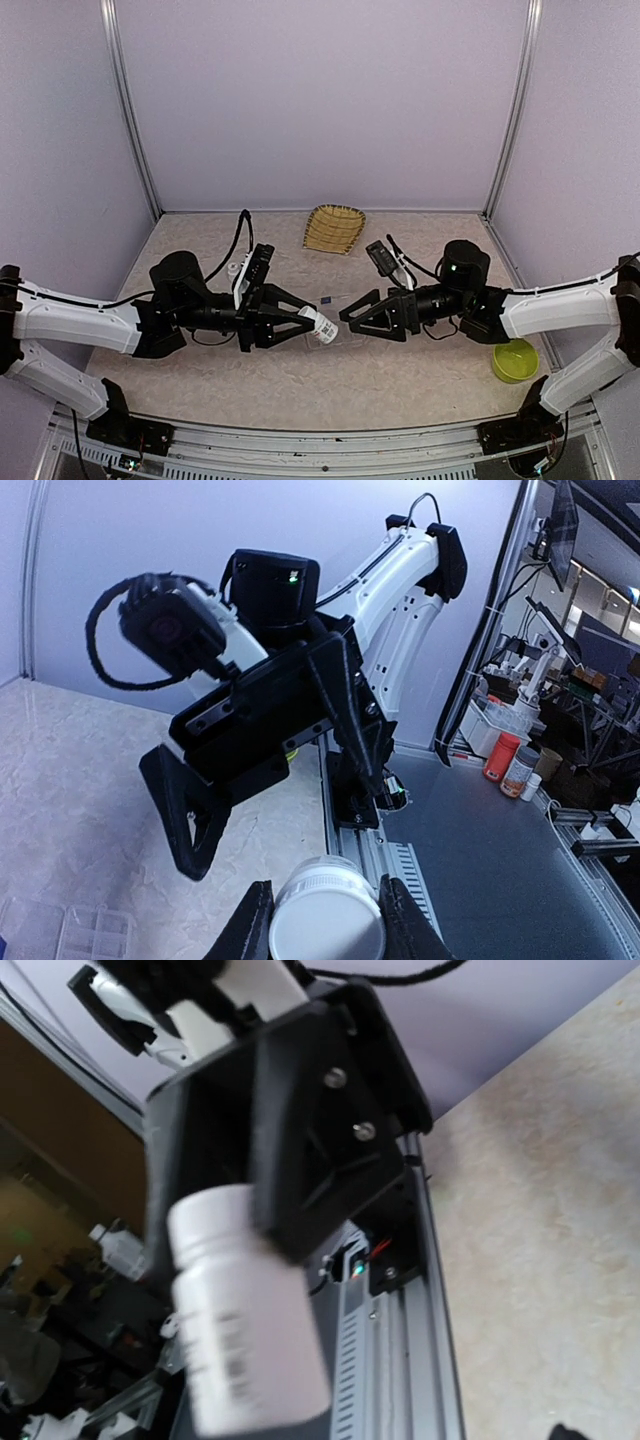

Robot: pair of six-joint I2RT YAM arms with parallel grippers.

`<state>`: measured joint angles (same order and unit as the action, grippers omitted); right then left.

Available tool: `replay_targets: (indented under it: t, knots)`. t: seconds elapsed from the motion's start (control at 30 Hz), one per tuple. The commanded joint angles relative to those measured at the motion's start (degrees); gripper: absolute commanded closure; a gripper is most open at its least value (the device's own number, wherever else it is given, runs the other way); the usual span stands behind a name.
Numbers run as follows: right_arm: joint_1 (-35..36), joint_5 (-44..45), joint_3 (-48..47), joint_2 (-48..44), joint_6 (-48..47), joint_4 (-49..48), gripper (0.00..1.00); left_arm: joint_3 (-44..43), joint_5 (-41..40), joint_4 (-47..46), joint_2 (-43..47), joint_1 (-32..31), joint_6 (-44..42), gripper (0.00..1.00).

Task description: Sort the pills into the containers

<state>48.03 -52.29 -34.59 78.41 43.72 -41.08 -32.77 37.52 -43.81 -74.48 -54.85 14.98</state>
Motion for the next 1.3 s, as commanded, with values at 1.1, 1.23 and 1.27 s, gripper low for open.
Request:
replay_targets:
  t: [1.1, 1.23, 1.27]
  knots:
    - [3.71, -3.39, -3.06, 14.16, 20.21, -31.51, 0.38, 1.66, -14.05, -12.57, -4.23, -4.58, -5.4, 0.87]
    - [3.7, -2.86, -2.53, 14.16, 20.35, -31.71, 0.39, 1.99, -15.44, -13.1, -4.26, -4.74, -5.44, 0.86]
    - [3.68, -2.82, -2.44, 14.15, 20.4, -31.75, 0.39, 1.97, -15.52, -13.24, -4.37, -4.75, -5.41, 0.86]
